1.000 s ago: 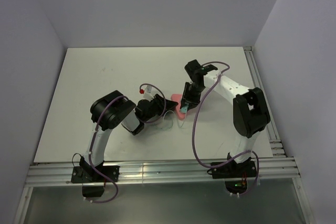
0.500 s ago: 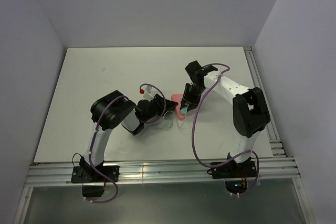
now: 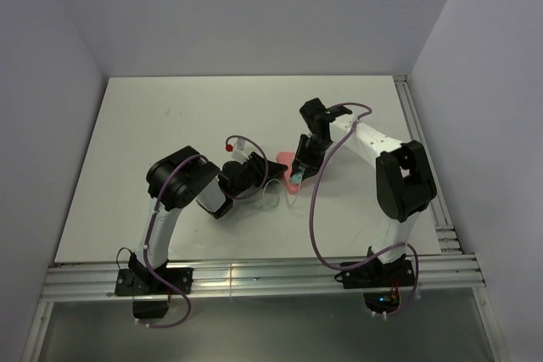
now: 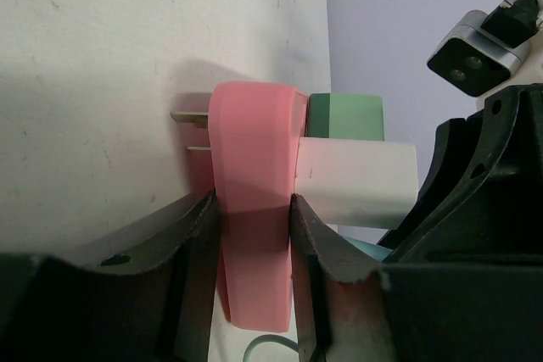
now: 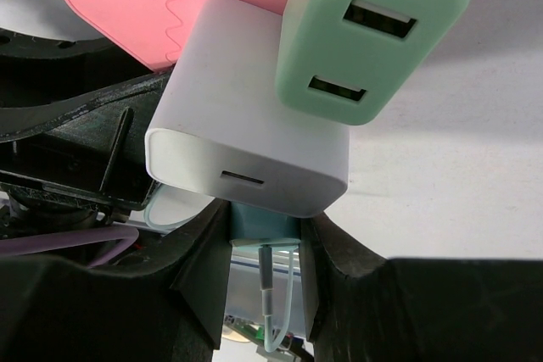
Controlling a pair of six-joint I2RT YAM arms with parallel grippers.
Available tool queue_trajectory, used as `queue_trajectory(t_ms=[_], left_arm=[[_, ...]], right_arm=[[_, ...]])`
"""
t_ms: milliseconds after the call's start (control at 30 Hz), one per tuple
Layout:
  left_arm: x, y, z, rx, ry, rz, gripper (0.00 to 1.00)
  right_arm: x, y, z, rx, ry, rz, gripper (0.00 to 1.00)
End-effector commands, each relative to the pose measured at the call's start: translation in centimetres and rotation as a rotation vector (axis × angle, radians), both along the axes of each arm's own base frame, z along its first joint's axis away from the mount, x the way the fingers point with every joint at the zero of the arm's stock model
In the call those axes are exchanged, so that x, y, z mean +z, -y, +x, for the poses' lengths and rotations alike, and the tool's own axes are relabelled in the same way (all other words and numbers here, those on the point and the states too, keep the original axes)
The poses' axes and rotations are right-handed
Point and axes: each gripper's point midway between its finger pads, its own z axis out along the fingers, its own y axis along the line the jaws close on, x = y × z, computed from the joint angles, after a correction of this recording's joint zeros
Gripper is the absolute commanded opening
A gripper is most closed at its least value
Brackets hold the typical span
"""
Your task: Insert the plug
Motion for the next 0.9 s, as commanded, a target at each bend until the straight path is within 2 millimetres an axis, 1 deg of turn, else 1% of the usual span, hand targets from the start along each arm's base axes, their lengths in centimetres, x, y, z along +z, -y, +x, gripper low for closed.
queue_trajectory(t_ms=[0,200,333,433,533,567,600,633,700,733,767,867], left_arm=[[-2.0,-0.4,-0.9,-0.015,-0.039,0.032,0.00],[-2.0,-0.3,-0.9,-0.019,-0.041,0.032,0.00],[-2.0,-0.3,-0.9,-0.017,-0.047,0.032,0.00],[-1.9,-0.3,-0.9,-0.018,-0.048,0.030,0.00],[-1.7,-0.2,-0.9,-0.020,-0.045,0.025,0.00],[-1.7,-0.2,-0.9,-0.019,-0.046,0.024,0.01],[-1.6,-0.2,-0.9,-0.021,-0.042,0.022,0.00],[-1.7,-0.2,-0.9,-0.021,-0.044,0.022,0.00],[-1.7,-0.4,-1.0,-0.018,-0.043,0.022,0.00],[-1.7,-0.3,-1.0,-0.021,-0.045,0.023,0.01],[-1.9,-0.3,-1.1,-0.022,-0.048,0.026,0.01],[-1.7,-0.2,-1.0,-0.026,-0.043,0.024,0.00]], right_arm=[[-1.2,2.0,-0.1,-0.029,-0.005,-0.091,0.00],[-1.7,1.7,-0.7,-0.049,-0.061,-0.081,0.00],[-1.3,1.1,-1.8,-0.094,-0.132,-0.052,0.00],[-0.9,0.7,-2.1,-0.149,-0.167,-0.038,0.00],[-1.2,0.2,-2.4,-0.171,-0.206,-0.022,0.00],[-1.6,0.1,-2.2,-0.166,-0.221,-0.026,0.00],[-1.7,0.3,-2.5,-0.168,-0.244,-0.042,0.00],[-1.9,0.2,-2.4,-0.160,-0.248,-0.043,0.00],[-1.8,0.0,-1.6,-0.133,-0.237,-0.053,0.00],[-1.9,0.2,-1.2,-0.126,-0.227,-0.074,0.00],[-1.8,0.1,-0.6,-0.115,-0.217,-0.077,0.00],[-1.8,0.0,0.1,-0.093,-0.211,-0.080,0.00]])
